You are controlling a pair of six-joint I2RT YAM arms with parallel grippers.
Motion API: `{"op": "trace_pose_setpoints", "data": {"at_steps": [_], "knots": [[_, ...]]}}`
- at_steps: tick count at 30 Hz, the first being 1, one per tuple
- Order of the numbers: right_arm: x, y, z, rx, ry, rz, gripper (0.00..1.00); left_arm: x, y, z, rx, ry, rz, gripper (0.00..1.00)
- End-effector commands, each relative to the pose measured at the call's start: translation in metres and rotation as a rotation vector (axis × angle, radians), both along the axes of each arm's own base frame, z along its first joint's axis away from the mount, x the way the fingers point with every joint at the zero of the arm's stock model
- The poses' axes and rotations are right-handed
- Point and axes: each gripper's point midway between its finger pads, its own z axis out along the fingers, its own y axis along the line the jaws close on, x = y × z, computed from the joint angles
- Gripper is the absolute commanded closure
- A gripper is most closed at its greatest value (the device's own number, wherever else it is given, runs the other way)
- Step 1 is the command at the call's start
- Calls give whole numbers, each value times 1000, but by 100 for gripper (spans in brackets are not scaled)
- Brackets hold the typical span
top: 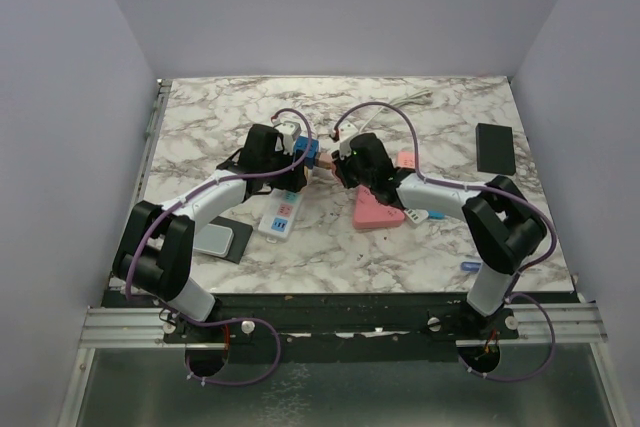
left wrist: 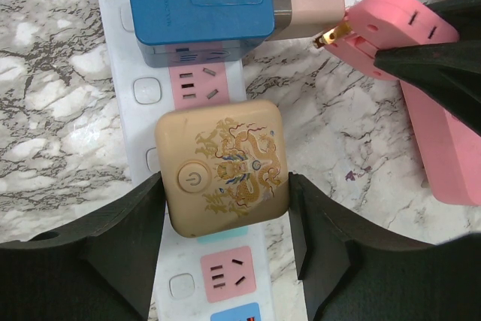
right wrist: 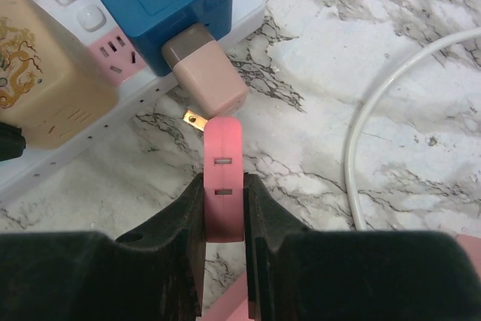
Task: Pull the plug off the socket
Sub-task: Remove the plug from the socket, then place the plug at the center of the board.
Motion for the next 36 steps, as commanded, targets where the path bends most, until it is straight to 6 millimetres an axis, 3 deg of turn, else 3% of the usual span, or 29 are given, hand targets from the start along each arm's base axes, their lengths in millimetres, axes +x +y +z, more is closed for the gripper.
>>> {"op": "trace_pose_setpoints", "data": {"at_steps": [1, 6, 9, 14, 20, 24, 28, 36], "knots": [[-3, 0, 42, 78, -75, -11, 100, -38, 50, -52, 210, 208, 73, 100], [-8, -20, 64, 111, -87, -113, 100, -37, 39, -41, 150, 194, 48, 100], [-13, -37, 73, 136, -83, -175, 100, -37, 36, -39, 134, 190, 39, 92], [-21, -70, 70, 227, -3, -249, 100, -36, 32, -31, 110, 172, 29, 77], [-25, -116, 46, 365, 127, -303, 100, -34, 28, -12, 67, 111, 16, 44], [-31, -128, 44, 430, 156, -293, 99, -31, 27, 0, 44, 61, 21, 21], [-35, -137, 33, 469, 204, -309, 96, -31, 25, 4, 21, 46, 16, 13], [-35, -156, 6, 560, 304, -356, 86, -31, 18, 9, -24, 41, 0, 9]]}}
